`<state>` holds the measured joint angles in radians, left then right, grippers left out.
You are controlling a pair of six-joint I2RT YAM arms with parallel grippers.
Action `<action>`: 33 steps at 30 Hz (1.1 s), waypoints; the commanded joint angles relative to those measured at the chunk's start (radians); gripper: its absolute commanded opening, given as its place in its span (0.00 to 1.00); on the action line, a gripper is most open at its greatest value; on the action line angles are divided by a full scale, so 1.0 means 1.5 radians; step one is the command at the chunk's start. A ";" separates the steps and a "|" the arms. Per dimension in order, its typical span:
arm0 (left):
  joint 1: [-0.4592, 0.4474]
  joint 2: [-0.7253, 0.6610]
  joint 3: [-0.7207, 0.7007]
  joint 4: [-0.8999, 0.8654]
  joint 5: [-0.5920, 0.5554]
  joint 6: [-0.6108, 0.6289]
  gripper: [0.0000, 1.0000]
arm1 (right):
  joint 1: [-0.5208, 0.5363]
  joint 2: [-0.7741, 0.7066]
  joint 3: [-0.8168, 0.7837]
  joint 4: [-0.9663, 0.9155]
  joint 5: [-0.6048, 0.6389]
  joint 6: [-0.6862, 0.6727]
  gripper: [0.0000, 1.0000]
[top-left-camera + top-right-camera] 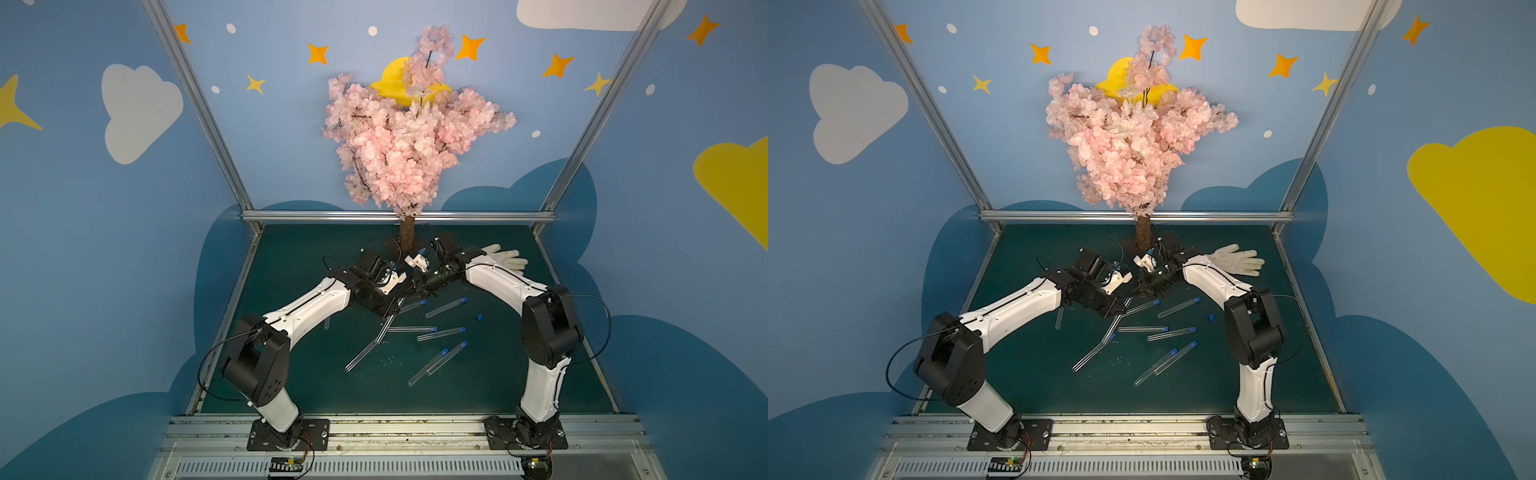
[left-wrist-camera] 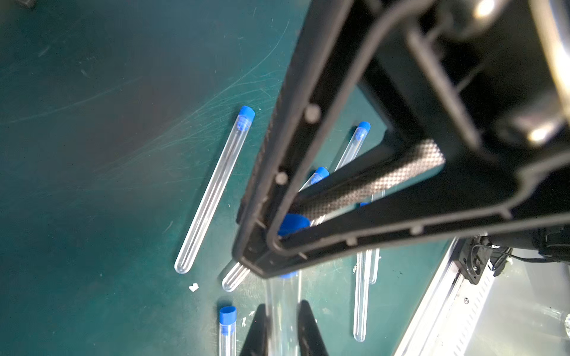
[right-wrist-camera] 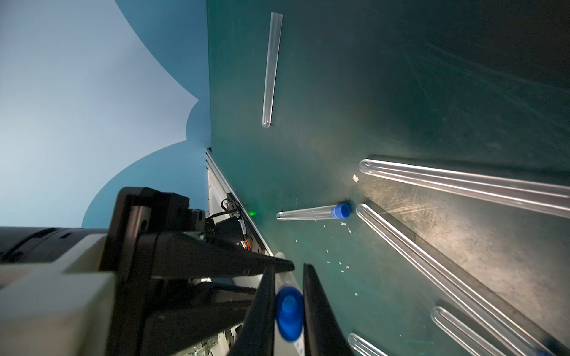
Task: Remove stoppers from test tubes
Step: Open the stopper on the test tube.
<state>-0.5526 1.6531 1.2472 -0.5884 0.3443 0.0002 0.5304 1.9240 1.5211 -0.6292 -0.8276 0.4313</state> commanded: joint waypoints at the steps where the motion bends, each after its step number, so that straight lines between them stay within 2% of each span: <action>1: 0.009 0.004 -0.023 -0.073 -0.044 0.004 0.13 | -0.021 -0.028 0.013 0.006 -0.012 0.007 0.00; 11: 0.010 0.005 -0.020 -0.079 -0.050 0.014 0.13 | -0.022 -0.012 0.057 -0.076 0.035 -0.042 0.00; 21: 0.012 0.010 -0.017 -0.080 -0.051 0.020 0.13 | -0.036 -0.019 0.041 -0.024 0.002 -0.005 0.00; 33: 0.018 0.018 -0.010 -0.086 -0.051 0.025 0.13 | -0.044 -0.002 0.080 -0.080 0.028 -0.041 0.00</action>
<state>-0.5308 1.6680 1.2320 -0.6632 0.2874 0.0341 0.4686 1.9240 1.6077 -0.7143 -0.7948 0.3965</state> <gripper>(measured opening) 0.143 0.155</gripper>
